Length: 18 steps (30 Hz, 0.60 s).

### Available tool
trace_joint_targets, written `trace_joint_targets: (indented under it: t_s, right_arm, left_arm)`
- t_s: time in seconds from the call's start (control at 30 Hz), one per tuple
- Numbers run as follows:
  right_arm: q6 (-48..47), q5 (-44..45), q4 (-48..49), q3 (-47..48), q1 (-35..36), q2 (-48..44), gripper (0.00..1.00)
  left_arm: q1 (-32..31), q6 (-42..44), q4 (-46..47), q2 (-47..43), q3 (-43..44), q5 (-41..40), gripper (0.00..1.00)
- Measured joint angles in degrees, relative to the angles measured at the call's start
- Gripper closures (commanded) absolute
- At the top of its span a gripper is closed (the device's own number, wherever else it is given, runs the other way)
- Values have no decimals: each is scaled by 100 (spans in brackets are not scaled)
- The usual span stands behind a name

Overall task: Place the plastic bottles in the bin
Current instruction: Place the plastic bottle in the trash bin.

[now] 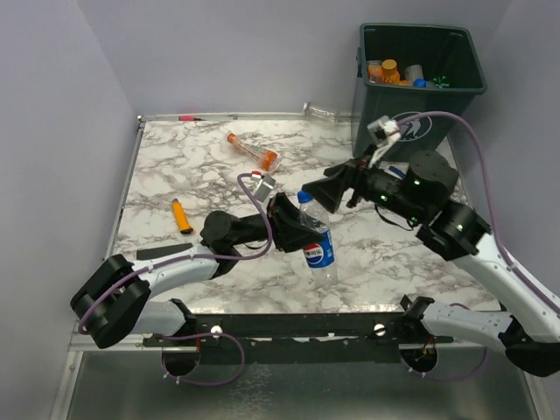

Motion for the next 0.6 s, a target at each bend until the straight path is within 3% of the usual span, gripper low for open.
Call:
trace_joint_targets:
  t_s: [0.2, 0.43, 0.6]
  right_arm:
    - [17, -223, -734, 101, 0, 946, 18]
    - [48, -450, -1113, 107, 0, 859, 23]
    - [72, -492, -1305, 98, -2, 678, 45]
  left_arm:
    - [-472, 949, -953, -225, 13, 48, 82]
    - [-616, 1567, -1808, -490, 177, -90, 86]
    - [-616, 1692, -2035, -490, 186, -258, 87]
